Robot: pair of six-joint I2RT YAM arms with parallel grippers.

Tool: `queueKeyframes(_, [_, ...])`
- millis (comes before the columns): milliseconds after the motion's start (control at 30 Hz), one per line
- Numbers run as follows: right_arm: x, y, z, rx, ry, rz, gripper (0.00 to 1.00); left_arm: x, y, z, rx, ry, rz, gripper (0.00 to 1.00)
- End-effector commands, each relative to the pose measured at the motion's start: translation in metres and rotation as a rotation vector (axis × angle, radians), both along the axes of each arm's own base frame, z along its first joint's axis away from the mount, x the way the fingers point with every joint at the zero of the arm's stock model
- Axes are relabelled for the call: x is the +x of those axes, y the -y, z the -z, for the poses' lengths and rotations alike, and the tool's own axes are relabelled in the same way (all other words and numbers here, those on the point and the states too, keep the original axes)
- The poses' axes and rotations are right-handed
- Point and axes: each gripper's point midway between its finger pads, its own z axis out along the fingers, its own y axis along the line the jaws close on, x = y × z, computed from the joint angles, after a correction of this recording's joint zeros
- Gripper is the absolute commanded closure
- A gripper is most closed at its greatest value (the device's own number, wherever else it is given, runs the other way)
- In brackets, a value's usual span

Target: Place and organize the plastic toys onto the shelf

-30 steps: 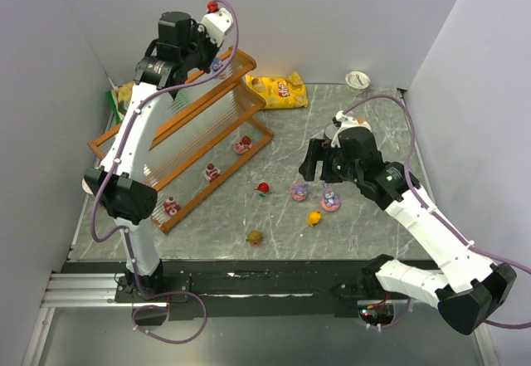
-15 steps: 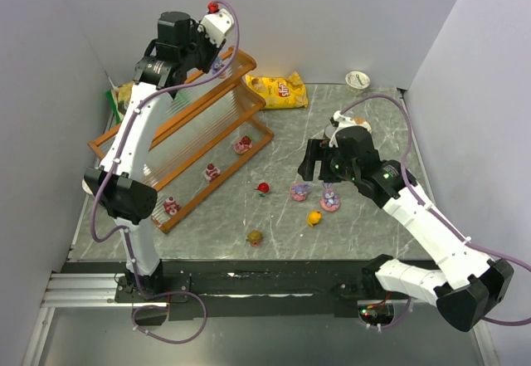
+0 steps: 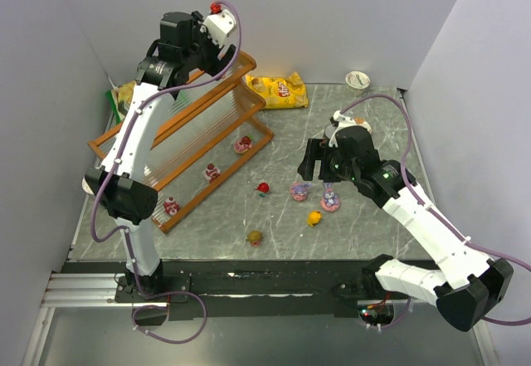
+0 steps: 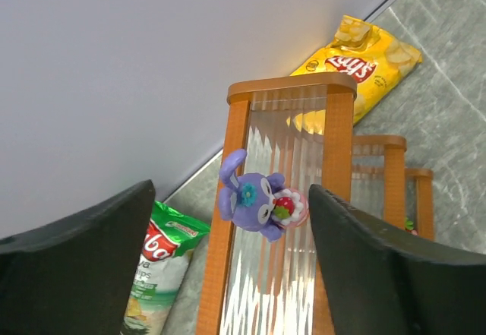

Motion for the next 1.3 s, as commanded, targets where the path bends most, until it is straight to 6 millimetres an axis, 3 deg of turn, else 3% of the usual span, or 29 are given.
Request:
queueKeyframes(0, [0.006, -0.002, -0.015, 0.025, 0.043, 0.004, 0.09, -0.014, -0.004, -0.046, -0.042, 0.098, -0.004, 0.04])
queueKeyframes(33, [0.006, -0.002, -0.015, 0.025, 0.041, 0.004, 0.08, -0.016, -0.005, -0.047, -0.049, 0.097, -0.009, 0.01])
queueKeyframes(133, [0.005, -0.001, -0.016, 0.029, 0.039, 0.011, 0.07, -0.028, -0.007, -0.055, -0.073, 0.105, -0.009, 0.04])
queueKeyframes(200, [0.006, 0.001, -0.019, 0.028, 0.042, 0.023, 0.06, -0.048, -0.008, -0.078, -0.132, 0.145, 0.005, 0.04])
queueKeyframes(233, [0.006, 0.001, -0.019, 0.032, 0.040, 0.030, 0.05, -0.053, -0.008, -0.069, -0.147, 0.122, 0.008, 0.04])
queueKeyframes(267, [0.007, 0.001, -0.020, 0.036, 0.039, 0.034, 0.05, -0.075, -0.005, -0.096, -0.197, 0.180, 0.058, 0.04])
queueKeyframes(300, [0.007, 0.000, -0.020, 0.043, 0.039, 0.031, 0.05, -0.088, -0.002, -0.101, -0.252, 0.166, 0.085, 0.04])
queueKeyframes(333, [0.008, -0.001, -0.021, 0.053, 0.035, 0.038, 0.05, -0.096, 0.004, -0.088, -0.274, 0.130, 0.117, 0.04])
queueKeyframes(367, [0.009, -0.001, -0.021, 0.060, 0.034, 0.042, 0.05, -0.126, 0.010, -0.107, -0.321, 0.153, 0.200, 0.04])
queueKeyframes(400, [0.010, -0.001, -0.023, 0.064, 0.036, 0.045, 0.05, -0.138, 0.014, -0.114, -0.382, 0.152, 0.229, 0.04])
queueKeyframes(433, [0.010, -0.001, -0.023, 0.067, 0.032, 0.052, 0.05, -0.156, 0.014, -0.110, -0.406, 0.139, 0.258, 0.04])
queueKeyframes(500, [0.013, 0.003, -0.028, 0.070, 0.038, 0.068, 0.05, -0.176, 0.024, -0.102, -0.477, 0.085, 0.321, 0.04])
queueKeyframes(567, [0.013, 0.008, -0.031, 0.066, 0.048, 0.086, 0.05, -0.199, 0.027, -0.106, -0.513, 0.072, 0.371, 0.04])
queueKeyframes(667, [0.014, 0.021, -0.030, 0.057, 0.044, 0.129, 0.06, -0.222, 0.048, -0.087, -0.572, -0.058, 0.425, 0.04])
queueKeyframes(700, [0.013, 0.024, -0.029, 0.057, 0.039, 0.139, 0.06, -0.232, 0.064, -0.074, -0.571, -0.109, 0.455, 0.04])
queueKeyframes(767, [0.013, 0.033, -0.024, 0.053, 0.024, 0.177, 0.06, -0.240, 0.076, -0.059, -0.572, -0.147, 0.435, 0.04])
queueKeyframes(800, [0.011, 0.037, -0.022, 0.051, 0.015, 0.191, 0.07, -0.252, 0.094, -0.040, -0.570, -0.206, 0.471, 0.04])
queueKeyframes(867, [0.009, 0.048, -0.012, 0.048, -0.012, 0.240, 0.07, -0.267, 0.108, -0.034, -0.588, -0.220, 0.536, 0.04])
queueKeyframes(900, [0.007, 0.052, -0.009, 0.046, -0.026, 0.258, 0.07, -0.276, 0.118, -0.016, -0.581, -0.270, 0.565, 0.03])
queueKeyframes(1033, [-0.004, 0.069, -0.003, 0.085, -0.059, 0.340, 0.07, -0.295, 0.148, 0.012, -0.539, -0.347, 0.638, 0.03])
queueKeyframes(1100, [-0.012, 0.069, 0.005, 0.113, -0.101, 0.345, 0.07, -0.304, 0.173, 0.037, -0.474, -0.401, 0.665, 0.01])
queueKeyframes(1267, [-0.033, 0.069, 0.021, 0.155, -0.167, 0.356, 0.07, -0.305, 0.224, 0.115, -0.329, -0.509, 0.654, 0.10])
